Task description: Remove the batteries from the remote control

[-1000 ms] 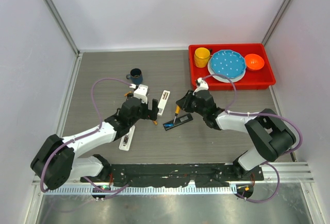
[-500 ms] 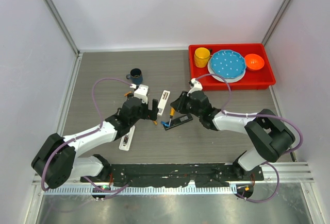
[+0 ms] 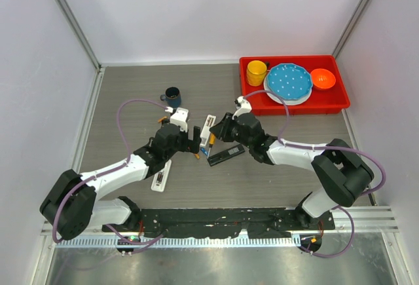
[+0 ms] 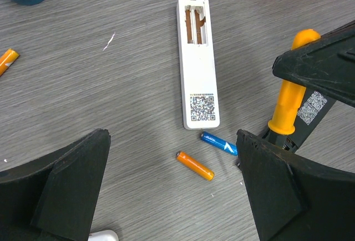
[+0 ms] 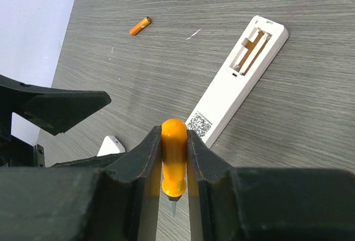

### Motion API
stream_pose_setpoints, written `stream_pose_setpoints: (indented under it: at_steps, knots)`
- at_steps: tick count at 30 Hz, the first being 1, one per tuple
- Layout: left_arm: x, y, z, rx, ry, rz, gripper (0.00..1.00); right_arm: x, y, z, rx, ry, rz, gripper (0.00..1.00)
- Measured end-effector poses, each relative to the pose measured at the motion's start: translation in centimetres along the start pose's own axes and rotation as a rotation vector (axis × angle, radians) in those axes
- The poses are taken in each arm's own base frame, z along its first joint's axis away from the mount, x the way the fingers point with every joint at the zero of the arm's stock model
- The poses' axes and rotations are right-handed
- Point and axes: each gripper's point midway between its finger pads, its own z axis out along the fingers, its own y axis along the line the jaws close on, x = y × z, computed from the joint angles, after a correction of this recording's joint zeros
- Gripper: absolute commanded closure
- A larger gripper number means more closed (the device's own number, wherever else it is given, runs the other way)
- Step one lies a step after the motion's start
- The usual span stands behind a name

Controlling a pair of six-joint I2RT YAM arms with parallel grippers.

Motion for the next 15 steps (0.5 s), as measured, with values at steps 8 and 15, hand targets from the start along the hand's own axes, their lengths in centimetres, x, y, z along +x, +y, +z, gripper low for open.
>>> stream_pose_setpoints:
  at_steps: [8,15]
  knots:
    - [0.0,0.0,0.2,-0.002,0.011,0.003,0.00,-0.2,-0.2,0.0,0.012,-0.010,-0.001,0.98]
    - [0.3,-0.5,0.9,0.009,0.056,0.013,0.00,0.0,-0.7,-1.0,0.026,-0.008,-0.021,0.99]
